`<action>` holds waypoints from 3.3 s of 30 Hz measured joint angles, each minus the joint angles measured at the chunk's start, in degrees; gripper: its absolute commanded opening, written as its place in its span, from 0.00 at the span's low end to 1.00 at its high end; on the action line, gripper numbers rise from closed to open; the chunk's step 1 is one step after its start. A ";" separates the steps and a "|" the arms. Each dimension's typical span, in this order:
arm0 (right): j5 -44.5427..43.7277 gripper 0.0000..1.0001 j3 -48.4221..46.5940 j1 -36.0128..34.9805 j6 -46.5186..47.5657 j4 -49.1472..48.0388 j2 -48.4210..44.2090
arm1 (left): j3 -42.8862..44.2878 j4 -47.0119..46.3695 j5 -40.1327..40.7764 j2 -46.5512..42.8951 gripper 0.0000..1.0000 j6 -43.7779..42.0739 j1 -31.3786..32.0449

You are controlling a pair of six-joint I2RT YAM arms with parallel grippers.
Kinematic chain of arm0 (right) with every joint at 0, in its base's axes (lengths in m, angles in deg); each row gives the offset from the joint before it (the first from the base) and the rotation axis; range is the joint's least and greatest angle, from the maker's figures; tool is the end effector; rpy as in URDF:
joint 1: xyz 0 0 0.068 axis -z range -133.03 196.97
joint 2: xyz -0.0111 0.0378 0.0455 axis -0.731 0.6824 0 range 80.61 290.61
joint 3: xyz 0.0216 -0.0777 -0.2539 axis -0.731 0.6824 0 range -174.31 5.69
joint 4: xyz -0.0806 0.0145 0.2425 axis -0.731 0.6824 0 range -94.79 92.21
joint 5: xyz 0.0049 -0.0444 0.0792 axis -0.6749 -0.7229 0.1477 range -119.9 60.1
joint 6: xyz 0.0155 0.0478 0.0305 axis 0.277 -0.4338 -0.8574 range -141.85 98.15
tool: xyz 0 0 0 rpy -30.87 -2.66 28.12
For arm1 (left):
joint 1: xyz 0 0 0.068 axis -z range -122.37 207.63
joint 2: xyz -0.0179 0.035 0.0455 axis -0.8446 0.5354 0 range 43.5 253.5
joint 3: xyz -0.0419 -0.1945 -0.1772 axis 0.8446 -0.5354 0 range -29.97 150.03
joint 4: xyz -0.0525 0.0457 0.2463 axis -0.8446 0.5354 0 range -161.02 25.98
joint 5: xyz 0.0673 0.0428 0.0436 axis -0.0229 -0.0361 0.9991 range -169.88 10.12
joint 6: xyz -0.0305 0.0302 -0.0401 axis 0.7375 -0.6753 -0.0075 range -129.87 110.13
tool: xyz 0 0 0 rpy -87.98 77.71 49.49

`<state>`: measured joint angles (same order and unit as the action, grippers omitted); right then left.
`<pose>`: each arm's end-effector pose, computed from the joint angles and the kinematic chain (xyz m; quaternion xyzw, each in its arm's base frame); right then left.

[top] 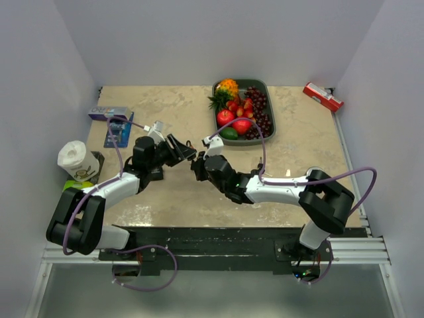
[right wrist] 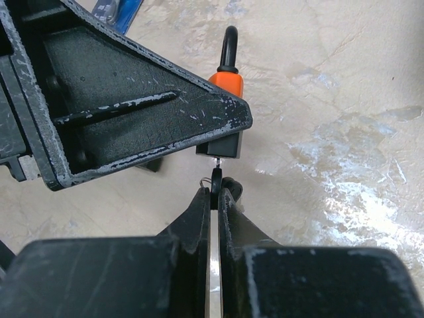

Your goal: Unlock with the key

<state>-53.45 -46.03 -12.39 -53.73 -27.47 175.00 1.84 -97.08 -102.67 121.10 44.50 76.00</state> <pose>0.1993 0.3033 0.2134 -0.0768 0.8067 0.2844 0.5122 0.2615 -0.1042 0.1972 -0.1396 0.7976 -0.4647 0.3585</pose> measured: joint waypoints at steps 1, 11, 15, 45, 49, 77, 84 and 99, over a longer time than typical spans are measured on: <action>-0.02 0.00 0.00 0.00 0.02 -0.09 0.00 | 0.00 -0.15 0.02 0.00 0.00 0.00 -0.02; -0.98 0.00 -1.51 0.55 1.95 -0.39 0.13 | 0.00 -3.10 0.83 0.00 0.00 0.00 0.09; -0.83 0.00 -1.81 1.09 2.62 -0.39 0.13 | 0.00 -4.09 2.12 0.00 0.00 -0.02 0.63; 18.64 0.00 8.33 10.97 -5.66 -9.07 -13.49 | 1.51 -19.76 -5.70 0.15 0.00 0.72 2.71; 20.37 0.00 9.60 11.85 -7.23 -10.47 -14.32 | 1.77 -20.55 -6.64 0.17 0.00 0.68 2.93; 21.53 0.80 12.13 15.61 -2.01 4.07 -35.93 | 8.87 -7.72 -18.12 0.00 0.00 -9.94 -1.68; 25.38 0.81 2.10 15.98 5.57 13.97 -37.81 | 10.82 -0.20 -27.76 -6.01 0.00 -20.61 -0.44; 48.94 0.82 -10.47 15.96 16.20 21.00 -31.78 | 6.54 -5.20 -49.03 -14.01 0.00 -21.92 3.02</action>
<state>-4.51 -56.50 3.57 -37.54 -6.46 143.22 8.38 -102.29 -151.69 107.09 22.57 79.01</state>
